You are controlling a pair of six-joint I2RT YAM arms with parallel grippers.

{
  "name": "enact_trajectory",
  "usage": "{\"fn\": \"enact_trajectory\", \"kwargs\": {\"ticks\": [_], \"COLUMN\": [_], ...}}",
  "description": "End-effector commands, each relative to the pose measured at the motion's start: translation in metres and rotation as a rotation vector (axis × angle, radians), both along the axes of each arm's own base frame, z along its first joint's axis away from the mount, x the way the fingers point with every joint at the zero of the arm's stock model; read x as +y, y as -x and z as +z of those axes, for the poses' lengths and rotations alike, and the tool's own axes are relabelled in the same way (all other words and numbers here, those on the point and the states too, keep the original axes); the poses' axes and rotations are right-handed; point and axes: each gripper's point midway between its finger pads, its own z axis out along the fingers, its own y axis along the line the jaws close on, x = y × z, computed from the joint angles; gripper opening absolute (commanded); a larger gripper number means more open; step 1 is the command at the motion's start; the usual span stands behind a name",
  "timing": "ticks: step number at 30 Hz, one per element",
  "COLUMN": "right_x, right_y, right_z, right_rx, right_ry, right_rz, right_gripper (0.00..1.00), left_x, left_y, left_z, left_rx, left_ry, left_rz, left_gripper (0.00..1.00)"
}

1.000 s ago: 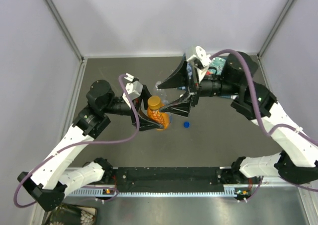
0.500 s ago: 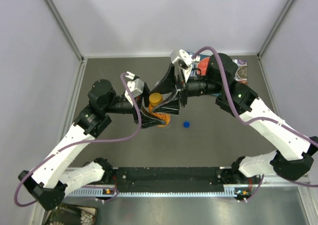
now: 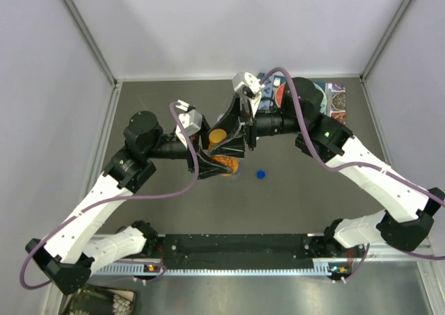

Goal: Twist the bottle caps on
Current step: Screw the bottle cap onto the plastic bottle, then place the plastic bottle at the center of the board.

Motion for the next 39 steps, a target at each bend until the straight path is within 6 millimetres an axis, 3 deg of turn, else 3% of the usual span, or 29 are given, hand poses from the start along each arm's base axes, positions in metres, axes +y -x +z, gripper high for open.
{"fn": "enact_trajectory", "kwargs": {"ticks": [1,7,9,10,11,13,15,17,18,19,21,24,25,28,29,30,31,32,33,34,35,36,38,39], "right_x": [-0.002,-0.003,-0.004,-0.004,-0.003,-0.003,-0.003,-0.003,-0.001,-0.002,0.000,0.015,0.030,0.064,0.085,0.098,0.112,0.134,0.145,0.155,0.168,0.185,0.204,0.220], "right_y": [0.001,0.002,0.000,-0.001,-0.002,-0.004,-0.009,-0.016,-0.020,-0.022,-0.029,-0.040,-0.048,-0.049,-0.059,-0.061,-0.056,-0.066,-0.068,-0.071,-0.074,-0.081,-0.095,-0.106], "right_z": [0.000,0.003,0.004,0.003,0.003,0.003,0.004,0.003,0.001,0.006,0.004,-0.010,-0.024,-0.037,-0.060,-0.067,-0.054,-0.081,-0.084,-0.069,-0.074,-0.098,-0.092,-0.123], "right_rx": [0.000,-0.009,-0.014,-0.016,-0.020,-0.028,-0.044,-0.067,-0.069,-0.087,-0.100,-0.070,-0.043,-0.049,-0.049,-0.049,-0.071,-0.050,-0.055,-0.081,-0.105,-0.095,-0.120,-0.106], "right_ry": [0.002,-0.006,-0.008,-0.007,-0.006,-0.006,-0.002,0.013,0.025,0.019,0.032,0.062,0.089,0.103,0.147,0.159,0.129,0.173,0.173,0.138,0.138,0.169,0.130,0.169], "right_rz": [0.000,0.000,-0.009,-0.014,-0.021,-0.032,-0.057,-0.092,-0.104,-0.114,-0.137,-0.134,-0.127,-0.106,-0.109,-0.103,-0.087,-0.083,-0.083,-0.094,-0.106,-0.108,-0.150,-0.157], "right_gripper": [0.52,0.29,0.23,0.22,0.22,0.21,0.20,0.19,0.19,0.19,0.18,0.18,0.18,0.15,0.15,0.15,0.15,0.15,0.15,0.15,0.15,0.15,0.16,0.16], "left_x": [0.004,0.004,0.005,0.007,0.008,0.015,0.024,0.042,0.051,0.062,0.080,0.104,0.113,0.132,0.137,0.144,0.151,0.156,0.161,0.171,0.175,0.179,0.189,0.192], "left_y": [-0.002,-0.004,-0.007,-0.012,-0.016,-0.025,-0.033,-0.044,-0.044,-0.039,-0.038,-0.020,-0.011,-0.004,-0.006,-0.009,-0.007,-0.008,-0.007,-0.007,-0.004,-0.003,0.000,0.002], "left_z": [0.027,0.023,0.023,0.027,0.023,0.033,0.031,0.043,0.037,0.050,0.051,0.076,0.093,0.126,0.132,0.139,0.151,0.159,0.167,0.182,0.191,0.198,0.215,0.221], "left_rx": [-0.110,-0.114,-0.115,-0.119,-0.102,-0.152,-0.150,-0.215,-0.197,-0.246,-0.258,-0.319,-0.332,-0.322,-0.324,-0.326,-0.342,-0.350,-0.356,-0.367,-0.377,-0.386,-0.410,-0.418], "left_ry": [0.052,0.044,0.038,0.042,0.023,0.021,-0.016,-0.036,-0.075,-0.063,-0.091,-0.029,0.024,0.116,0.134,0.151,0.174,0.190,0.205,0.235,0.256,0.270,0.306,0.323], "left_rz": [0.026,0.037,0.060,0.101,0.124,0.210,0.291,0.419,0.461,0.495,0.578,0.641,0.664,0.751,0.779,0.826,0.855,0.879,0.901,0.949,0.964,0.977,1.014,1.024], "left_gripper": [0.01,0.01,0.08,0.19,0.54,0.83,0.98,0.98,0.98,0.99,0.98,0.99,0.99,0.99,0.99,0.99,0.99,0.99,0.99,0.99,0.99,0.99,0.99,0.99]}}
